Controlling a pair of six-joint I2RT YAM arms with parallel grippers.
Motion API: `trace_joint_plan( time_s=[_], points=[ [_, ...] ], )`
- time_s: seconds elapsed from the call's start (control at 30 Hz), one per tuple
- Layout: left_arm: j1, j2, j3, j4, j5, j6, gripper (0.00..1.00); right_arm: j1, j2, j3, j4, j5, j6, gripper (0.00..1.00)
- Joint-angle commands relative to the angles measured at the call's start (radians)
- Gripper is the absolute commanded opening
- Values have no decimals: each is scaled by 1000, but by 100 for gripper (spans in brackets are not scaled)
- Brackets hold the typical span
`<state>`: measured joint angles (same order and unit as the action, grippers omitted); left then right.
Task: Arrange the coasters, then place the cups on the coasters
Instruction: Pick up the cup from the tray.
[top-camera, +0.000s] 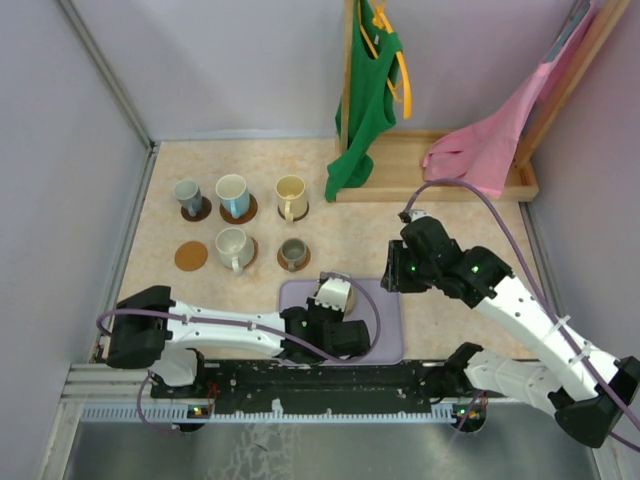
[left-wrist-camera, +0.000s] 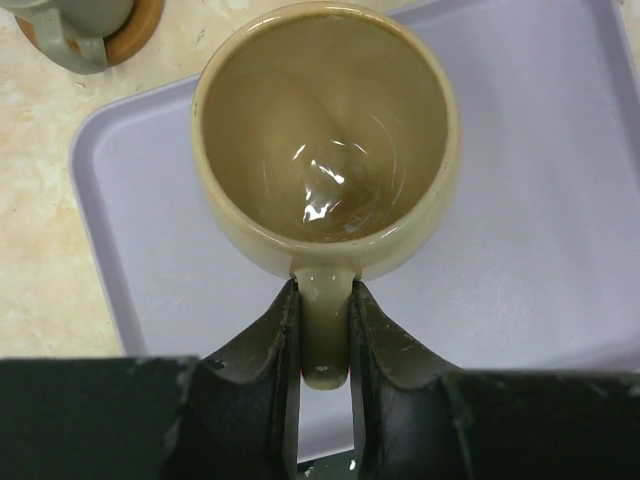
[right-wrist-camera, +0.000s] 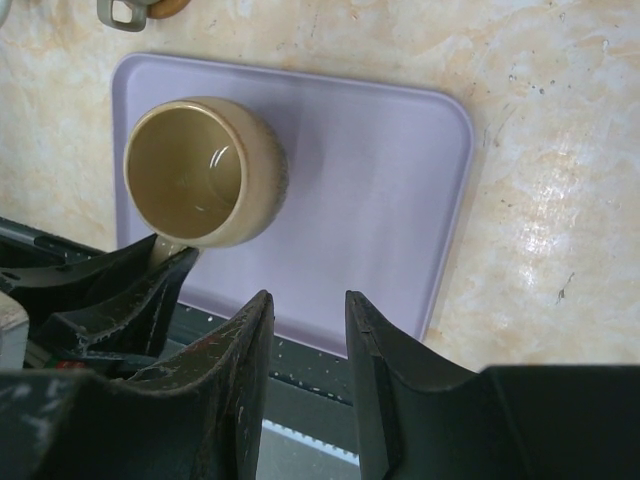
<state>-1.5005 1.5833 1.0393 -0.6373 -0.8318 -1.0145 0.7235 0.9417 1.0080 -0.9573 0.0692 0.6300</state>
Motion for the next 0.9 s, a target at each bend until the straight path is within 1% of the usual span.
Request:
trace_joint_plan(
  time_s=[0.0,0.2,0.47,0.6,0.87],
  points=[
    [3,-65,58,-23,-105,3,0,-8,-14,0,30,20,4,36],
    [4,-87,81,-36,-128,23,0,-9,-11,-6,37,18,7,36],
    [3,-146,111,-129,-167,-15,0,-9,-6,-8,41,22,5,36],
    [3,-208,115,-252,-189,-76,0,-9,3,-8,52,17,2,36],
    [5,-327,100,-564,-247,-305,0,-16,45,-7,91,-11,-18,36]
  ],
)
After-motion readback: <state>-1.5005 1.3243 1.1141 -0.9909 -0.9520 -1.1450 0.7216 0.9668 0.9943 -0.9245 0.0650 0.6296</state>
